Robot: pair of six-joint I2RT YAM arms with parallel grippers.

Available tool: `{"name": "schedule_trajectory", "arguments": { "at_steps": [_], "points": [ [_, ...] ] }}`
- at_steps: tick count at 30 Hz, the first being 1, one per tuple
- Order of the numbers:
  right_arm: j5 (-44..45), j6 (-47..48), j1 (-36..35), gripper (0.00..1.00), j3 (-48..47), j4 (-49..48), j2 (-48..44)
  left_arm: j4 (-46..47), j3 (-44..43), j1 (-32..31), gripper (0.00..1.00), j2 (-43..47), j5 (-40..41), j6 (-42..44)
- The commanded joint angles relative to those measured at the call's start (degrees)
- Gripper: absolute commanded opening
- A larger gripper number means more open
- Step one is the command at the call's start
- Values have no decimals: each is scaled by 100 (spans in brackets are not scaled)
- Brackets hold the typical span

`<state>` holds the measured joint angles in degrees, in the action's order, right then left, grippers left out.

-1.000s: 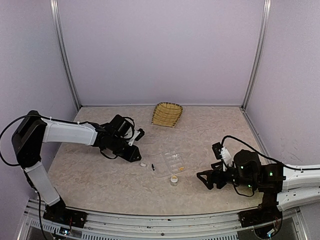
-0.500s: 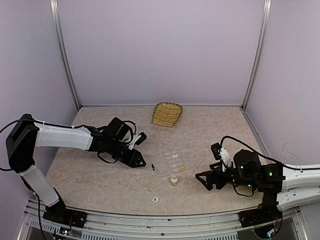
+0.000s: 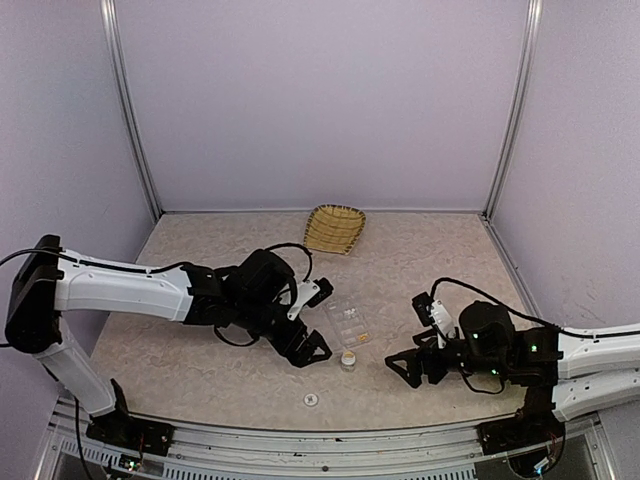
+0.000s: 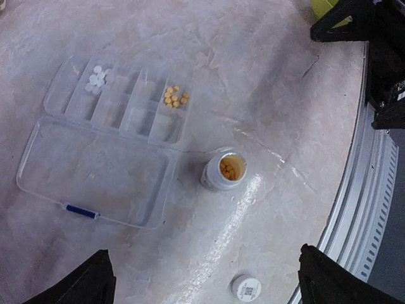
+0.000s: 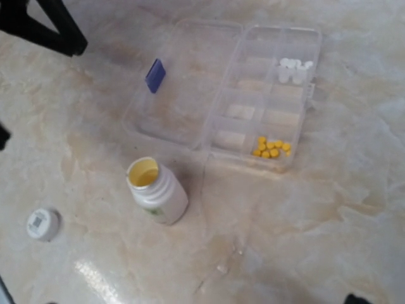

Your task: Sort the pills into containers

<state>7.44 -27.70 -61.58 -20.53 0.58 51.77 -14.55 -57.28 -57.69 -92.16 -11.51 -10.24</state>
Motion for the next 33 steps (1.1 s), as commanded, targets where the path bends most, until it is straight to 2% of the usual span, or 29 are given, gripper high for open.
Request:
{"name": "schedule_trajectory", "arguments": {
  "at_steps": [1, 7, 12, 17, 21, 23, 33],
  "points": [
    [228, -144, 50, 97, -93, 22, -156, 201, -628, -219, 99, -370, 415, 489],
    [739, -459, 50, 97, -46, 603, -661, -481, -1678, -330, 96, -1360, 634, 865],
    [922, -675, 49, 97, 58, 928, -1086, -938, -2222, -355, 80, -1949, 472, 959],
    [987, -706, 57, 97, 128, 1011, -1282, -1123, -2386, -405, 75, -2150, 310, 1008],
    [1013, -661, 59, 97, 113, 974, -1200, -1334, -2580, -461, 70, -2321, 217, 1112],
    [1024, -634, 59, 97, 105, 948, -1114, -1438, -2678, -492, 64, -2401, 178, 1144],
    [1030, -561, 57, 97, 87, 913, -1025, -1779, -2944, -549, 53, -2596, 211, 1242]
  ]
}}
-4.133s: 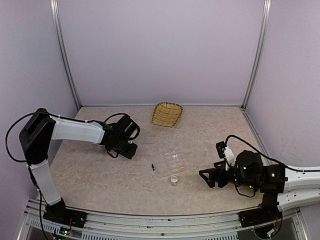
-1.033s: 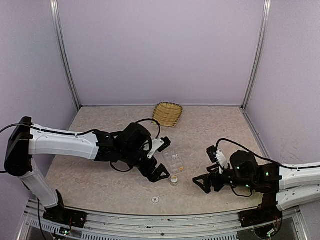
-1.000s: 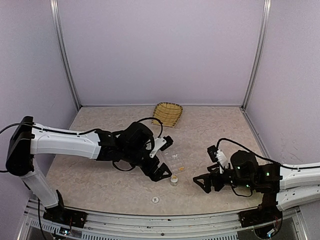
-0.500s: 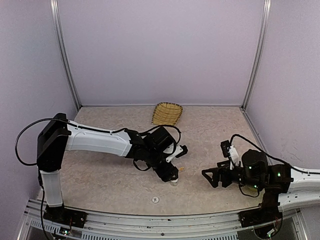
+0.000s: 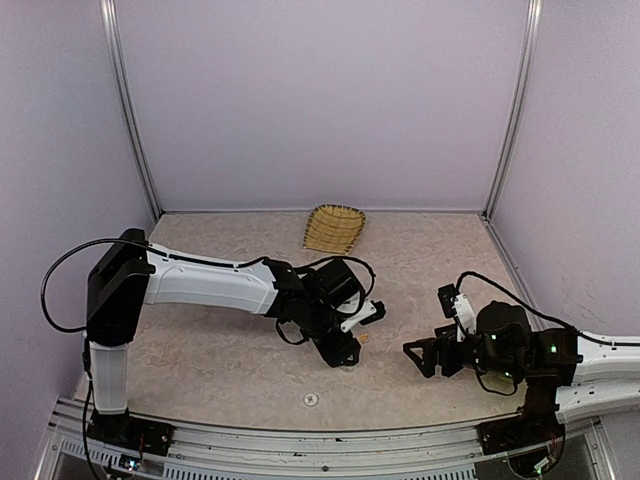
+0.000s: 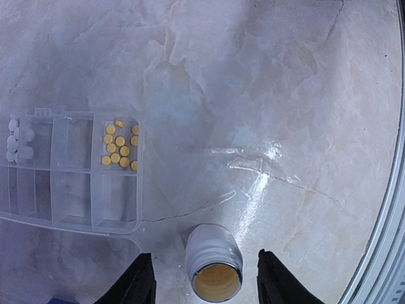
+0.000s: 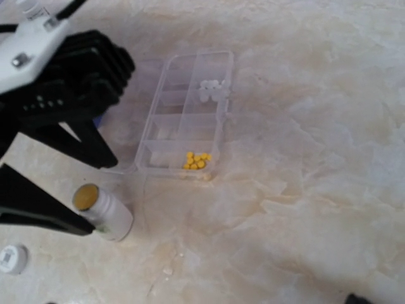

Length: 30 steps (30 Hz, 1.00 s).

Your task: Sort the pills into containers

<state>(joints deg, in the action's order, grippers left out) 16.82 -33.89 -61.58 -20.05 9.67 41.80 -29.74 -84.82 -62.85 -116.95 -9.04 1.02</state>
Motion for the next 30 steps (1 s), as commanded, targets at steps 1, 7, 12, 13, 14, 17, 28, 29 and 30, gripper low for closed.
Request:
{"name": "schedule_trajectory", "arguments": {
  "at_steps": [1, 7, 12, 13, 14, 17, 28, 29, 30],
  "points": [
    [98, 63, 58, 97, 43, 3, -39, -291, -203, -34, 51, -118, -3, 112],
    [81, 101, 59, 97, 7, -32, 13, -397, -276, -42, 40, -117, 36, 113],
    [42, 174, 59, 97, -48, -78, 65, -365, -287, -74, 20, -77, 1, 143],
    [15, 203, 59, 97, -49, -114, 73, -347, -288, -78, 16, -60, -24, 145],
    [-34, 239, 59, 97, -63, -146, 78, -321, -285, -78, 13, -29, -42, 145],
    [-193, 349, 57, 98, -77, -290, 83, -184, -228, -78, 9, 110, -91, 141],
    [-1839, 1155, 76, 100, 695, -2642, -696, 1849, 839, -74, 3, 1729, -656, 159],
    [-1943, 1194, 76, 100, 814, -2914, -813, 2141, 986, -78, 3, 1898, -786, 131],
    [-2080, 1289, 79, 100, 930, -3236, -927, 2425, 1124, -77, 3, 2067, -933, 103]
  ]
}}
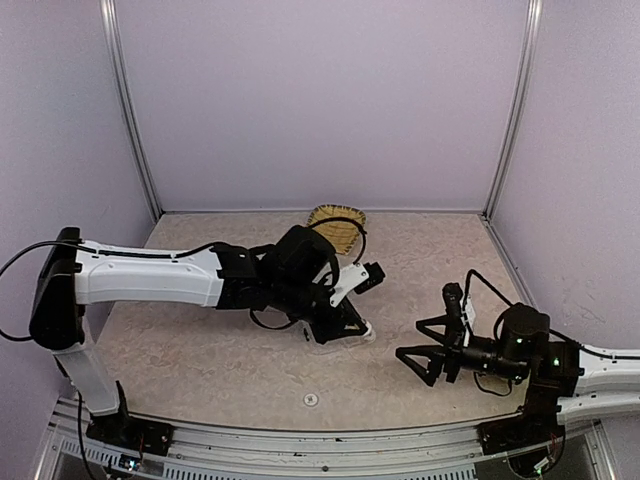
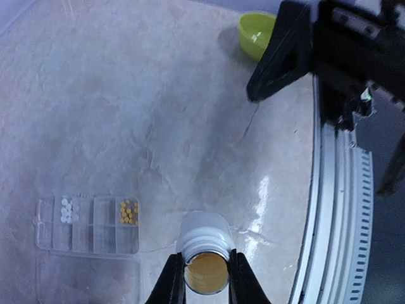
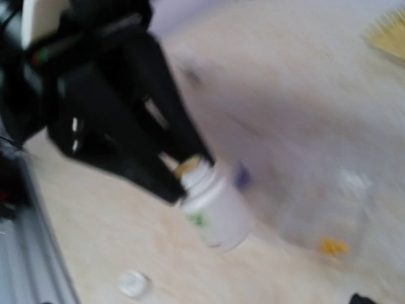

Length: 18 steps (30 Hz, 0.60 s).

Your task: Sort the pills into containers

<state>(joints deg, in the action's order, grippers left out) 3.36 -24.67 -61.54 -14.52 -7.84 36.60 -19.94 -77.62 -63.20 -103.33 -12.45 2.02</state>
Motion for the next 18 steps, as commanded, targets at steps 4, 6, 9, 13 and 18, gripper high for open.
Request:
{"name": "schedule_trajectory", "arguments": {
  "at_steps": [4, 6, 9, 13, 18],
  "points": [
    [-927, 580, 87, 100, 803, -2480, -899, 2546, 888, -65, 3, 1263, -1068, -216],
    [-999, 667, 89, 100, 842, -2746, -992, 2917, 1016, -80, 3, 1386, -1263, -317],
    [-1354, 802, 89, 100, 876, -3280, -902, 3439, 1170, -132, 3, 1454, -1555, -449],
    [-1606, 903, 89, 100, 716, -3697, -480, 3660, 1121, -221, 3, 1341, -1618, -531],
    [-1892, 1071, 96, 94, 356, -3775, 143, 3530, 925, -313, 3, 1129, -1759, -527]
  ]
}}
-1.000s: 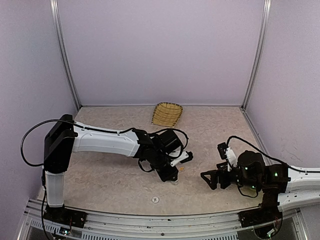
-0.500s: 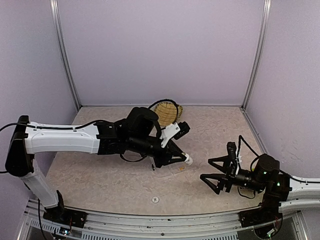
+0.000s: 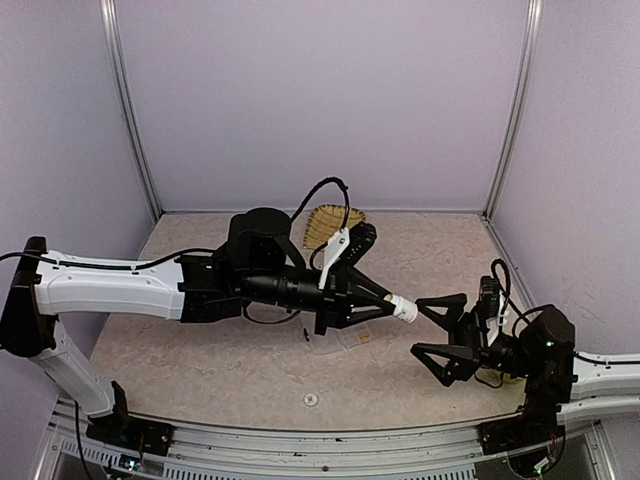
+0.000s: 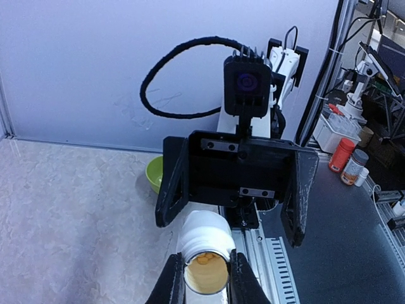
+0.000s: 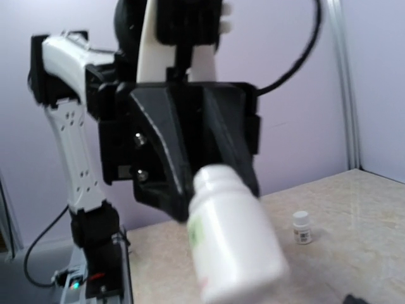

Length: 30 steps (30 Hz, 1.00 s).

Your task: Sort the pills into containers

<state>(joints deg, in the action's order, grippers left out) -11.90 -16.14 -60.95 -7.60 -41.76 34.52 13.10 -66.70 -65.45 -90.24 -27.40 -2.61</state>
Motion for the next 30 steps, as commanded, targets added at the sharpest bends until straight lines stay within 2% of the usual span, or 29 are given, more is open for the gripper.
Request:
{"name": "schedule_trajectory", "arguments": {
  "at_steps": [1, 5, 9, 21, 24, 27, 29, 30],
  "points": [
    [-388, 243, 37, 93, -399, -359, 465, 223, -173, -110, 3, -193, -282, -57],
    [-554, 304, 39, 91, -514, -455, 679, 109, -198, -130, 3, -224, -356, -27],
    [-609, 304, 44, 81, -542, -639, 762, 324, -57, -143, 3, -201, -363, -109],
    [-670, 267, 78, 42, -531, -596, 892, 70, -119, -143, 4, -231, -302, -7],
    [-639, 257, 91, 27, -506, -591, 838, 39, -111, -138, 4, -238, -297, -2],
    [-664, 246, 100, 21, -518, -544, 853, 43, -89, -139, 4, -224, -265, -12],
    [-681, 227, 101, 18, -506, -552, 871, 52, -86, -141, 7, -214, -243, -11],
    [-682, 218, 107, 17, -501, -553, 880, 41, -81, -139, 14, -214, -215, -27]
  ]
}}
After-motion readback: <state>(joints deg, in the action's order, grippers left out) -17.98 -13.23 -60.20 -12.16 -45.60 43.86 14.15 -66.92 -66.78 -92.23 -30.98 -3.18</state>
